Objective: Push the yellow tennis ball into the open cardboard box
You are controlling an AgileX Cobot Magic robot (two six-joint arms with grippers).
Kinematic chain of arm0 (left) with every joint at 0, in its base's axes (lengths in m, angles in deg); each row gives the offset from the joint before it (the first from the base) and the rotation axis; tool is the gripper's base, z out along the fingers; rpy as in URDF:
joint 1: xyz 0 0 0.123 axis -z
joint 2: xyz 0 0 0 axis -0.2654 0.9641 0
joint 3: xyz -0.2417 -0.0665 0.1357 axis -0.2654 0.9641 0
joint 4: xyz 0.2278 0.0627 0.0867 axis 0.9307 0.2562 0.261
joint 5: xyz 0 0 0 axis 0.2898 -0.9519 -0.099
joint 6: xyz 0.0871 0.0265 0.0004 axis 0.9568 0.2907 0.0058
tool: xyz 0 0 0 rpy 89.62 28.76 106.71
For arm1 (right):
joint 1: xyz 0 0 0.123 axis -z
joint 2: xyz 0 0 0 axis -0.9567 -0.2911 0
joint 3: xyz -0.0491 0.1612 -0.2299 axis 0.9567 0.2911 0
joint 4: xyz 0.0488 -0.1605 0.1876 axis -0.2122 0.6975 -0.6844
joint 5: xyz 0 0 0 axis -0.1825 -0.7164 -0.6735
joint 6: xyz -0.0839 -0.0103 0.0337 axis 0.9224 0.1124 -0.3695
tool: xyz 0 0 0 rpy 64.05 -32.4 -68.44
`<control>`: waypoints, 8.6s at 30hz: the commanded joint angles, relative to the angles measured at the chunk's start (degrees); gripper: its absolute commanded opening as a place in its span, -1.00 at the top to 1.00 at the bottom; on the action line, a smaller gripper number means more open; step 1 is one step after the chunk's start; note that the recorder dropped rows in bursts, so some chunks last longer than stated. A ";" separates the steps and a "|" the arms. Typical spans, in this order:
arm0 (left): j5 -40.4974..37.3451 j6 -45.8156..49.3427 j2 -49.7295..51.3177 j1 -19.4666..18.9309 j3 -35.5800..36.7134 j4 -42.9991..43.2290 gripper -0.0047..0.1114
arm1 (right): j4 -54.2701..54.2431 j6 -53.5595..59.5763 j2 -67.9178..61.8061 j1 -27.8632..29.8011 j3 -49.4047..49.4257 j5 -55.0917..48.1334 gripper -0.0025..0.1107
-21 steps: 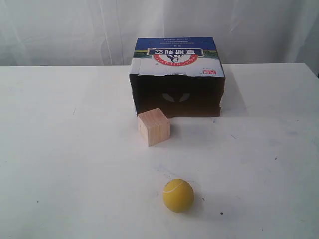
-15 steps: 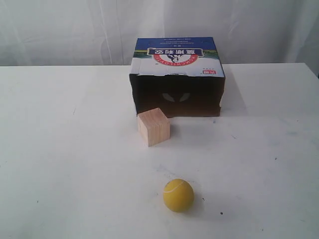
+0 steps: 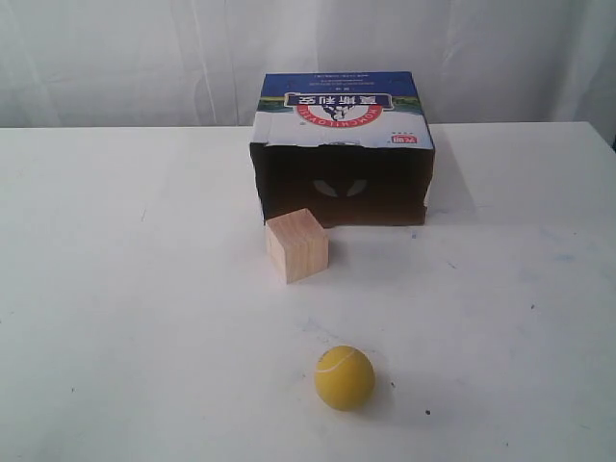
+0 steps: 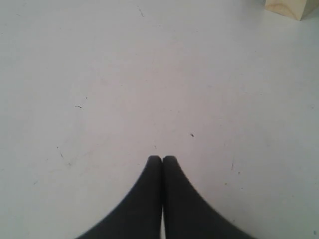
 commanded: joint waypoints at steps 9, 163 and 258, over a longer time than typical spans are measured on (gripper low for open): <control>-1.17 0.13 -0.29 0.29 0.24 0.00 0.92 | -1.70 -6.79 0.36 0.39 -10.34 9.53 0.96; -1.17 0.13 -0.29 0.29 0.24 0.00 0.92 | 25.30 -15.32 -90.16 -36.43 -57.37 -21.07 0.96; -1.17 0.13 -0.29 0.29 0.24 0.00 0.92 | 20.14 -12.31 -102.60 -30.25 -53.96 -11.55 0.96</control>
